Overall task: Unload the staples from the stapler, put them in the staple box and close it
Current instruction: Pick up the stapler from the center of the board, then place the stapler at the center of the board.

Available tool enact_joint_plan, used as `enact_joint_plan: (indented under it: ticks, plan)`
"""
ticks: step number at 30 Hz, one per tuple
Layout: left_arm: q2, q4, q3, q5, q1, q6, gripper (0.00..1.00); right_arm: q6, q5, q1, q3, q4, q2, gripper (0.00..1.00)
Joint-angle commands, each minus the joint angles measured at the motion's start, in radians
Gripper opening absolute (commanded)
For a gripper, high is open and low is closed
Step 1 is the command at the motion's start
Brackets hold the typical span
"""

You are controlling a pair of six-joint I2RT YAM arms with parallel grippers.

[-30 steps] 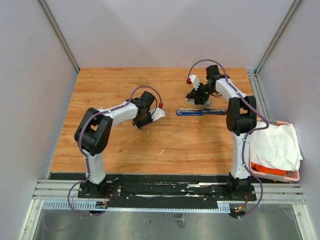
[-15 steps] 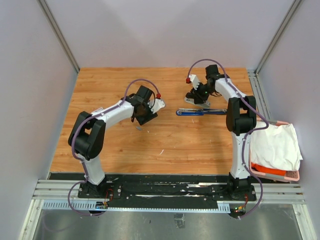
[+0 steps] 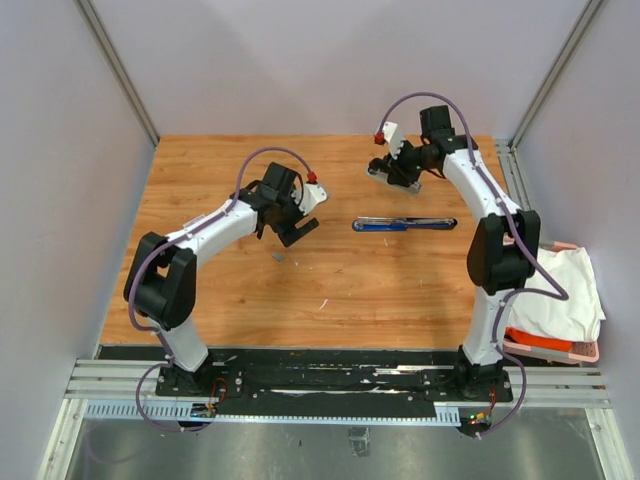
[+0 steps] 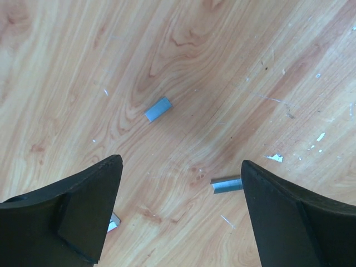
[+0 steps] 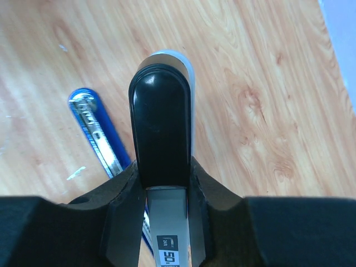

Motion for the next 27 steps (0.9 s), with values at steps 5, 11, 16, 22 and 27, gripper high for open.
enact_joint_plan:
  ticks: [5,11,16,22,27]
  plan:
    - [-0.146,0.077,-0.076,0.121,0.019,0.000,0.98,-0.047,-0.042,0.147,-0.218,-0.007,-0.256,0.03]
    - [-0.235,0.110,-0.157,0.166,0.036,0.003,0.98,-0.018,-0.009,0.279,-0.449,0.070,-0.388,0.03]
    - [-0.327,0.163,-0.252,0.230,0.068,0.017,0.98,0.013,0.042,0.369,-0.546,0.135,-0.396,0.04]
    - [-0.420,0.172,-0.334,0.364,0.108,0.048,0.98,0.056,0.047,0.384,-0.546,0.178,-0.314,0.04]
    - [-0.462,0.192,-0.385,0.446,0.108,0.080,0.98,0.046,0.088,0.414,-0.540,0.187,-0.263,0.05]
